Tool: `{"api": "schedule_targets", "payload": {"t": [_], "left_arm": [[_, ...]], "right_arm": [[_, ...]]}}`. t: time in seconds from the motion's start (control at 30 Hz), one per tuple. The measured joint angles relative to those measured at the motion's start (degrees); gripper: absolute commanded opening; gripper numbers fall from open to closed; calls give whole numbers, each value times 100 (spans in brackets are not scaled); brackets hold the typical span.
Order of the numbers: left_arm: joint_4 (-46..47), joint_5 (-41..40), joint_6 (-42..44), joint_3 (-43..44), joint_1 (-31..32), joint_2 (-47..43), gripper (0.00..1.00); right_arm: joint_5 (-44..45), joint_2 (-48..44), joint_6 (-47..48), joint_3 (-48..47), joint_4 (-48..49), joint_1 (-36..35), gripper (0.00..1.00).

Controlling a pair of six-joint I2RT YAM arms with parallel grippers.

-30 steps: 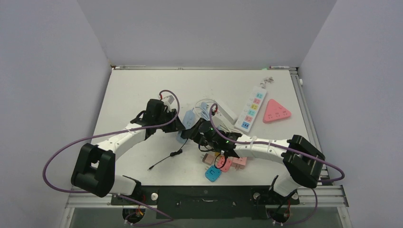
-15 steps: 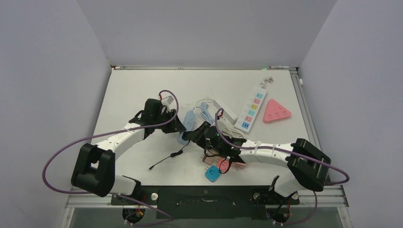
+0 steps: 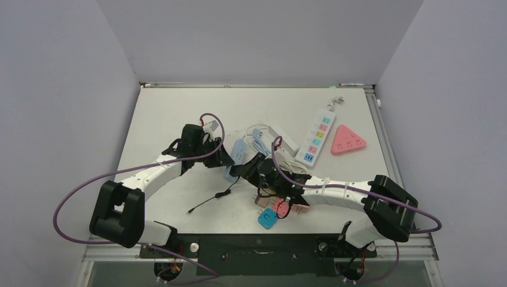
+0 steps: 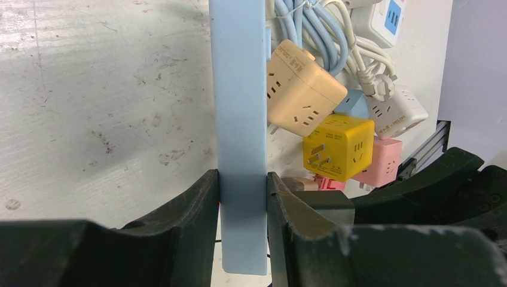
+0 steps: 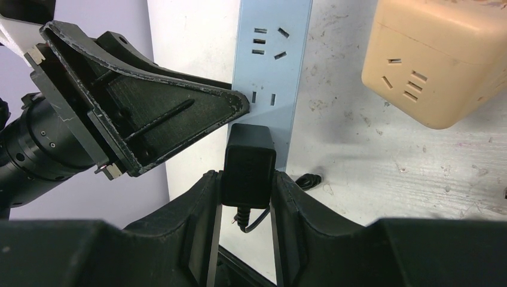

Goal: Pull the plug off the socket
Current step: Remove the plug from the socket.

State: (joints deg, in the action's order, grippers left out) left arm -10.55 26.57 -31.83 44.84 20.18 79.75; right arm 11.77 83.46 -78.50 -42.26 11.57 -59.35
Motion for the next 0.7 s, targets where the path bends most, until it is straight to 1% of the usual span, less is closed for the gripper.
{"api": "schedule_targets", "payload": {"t": [0.4, 0.7], "left_arm": [[-81, -306, 122, 127, 105, -2, 0], [-149, -538, 258, 216, 127, 0, 0]], "right_arm": [[114, 205, 304, -621, -619, -7, 5], [205, 389, 422, -935, -826, -61, 5]]}}
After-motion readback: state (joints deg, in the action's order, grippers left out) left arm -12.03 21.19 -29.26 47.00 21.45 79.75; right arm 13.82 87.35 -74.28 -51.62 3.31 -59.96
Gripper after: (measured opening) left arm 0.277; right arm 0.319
